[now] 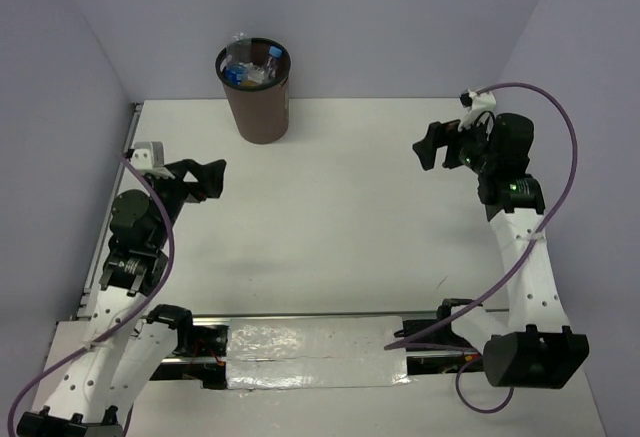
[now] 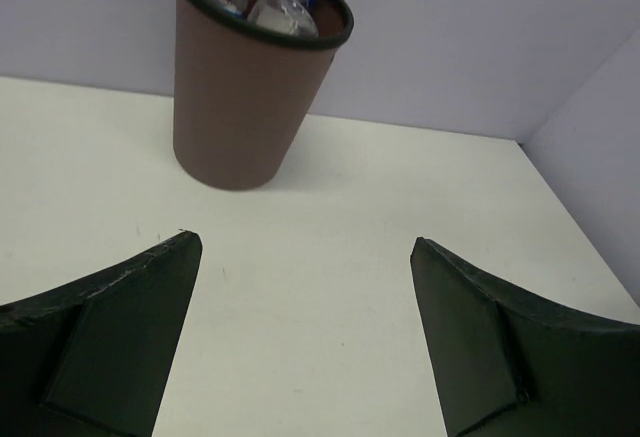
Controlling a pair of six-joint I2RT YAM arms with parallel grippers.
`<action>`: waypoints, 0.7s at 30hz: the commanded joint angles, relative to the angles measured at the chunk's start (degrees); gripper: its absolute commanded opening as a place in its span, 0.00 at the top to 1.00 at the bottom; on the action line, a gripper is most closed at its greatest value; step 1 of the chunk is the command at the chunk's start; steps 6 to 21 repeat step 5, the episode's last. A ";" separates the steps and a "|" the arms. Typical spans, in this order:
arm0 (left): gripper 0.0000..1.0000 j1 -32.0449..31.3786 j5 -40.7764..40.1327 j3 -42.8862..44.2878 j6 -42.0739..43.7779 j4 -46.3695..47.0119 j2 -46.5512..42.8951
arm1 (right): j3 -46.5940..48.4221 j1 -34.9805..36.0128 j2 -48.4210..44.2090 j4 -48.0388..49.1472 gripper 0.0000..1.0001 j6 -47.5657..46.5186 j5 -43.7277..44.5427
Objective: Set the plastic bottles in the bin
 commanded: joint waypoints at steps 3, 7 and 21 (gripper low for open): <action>0.01 0.05 1.77 -2.94 -3.46 1.38 -3.77 | -3.81 -0.21 -4.67 4.89 0.00 -1.73 7.23; 0.00 0.05 1.34 -3.82 -3.63 1.29 -4.21 | -5.92 -0.21 -5.72 5.69 0.00 -1.30 7.40; 0.00 0.05 1.34 -3.82 -3.63 1.29 -4.21 | -5.92 -0.21 -5.72 5.69 0.00 -1.30 7.40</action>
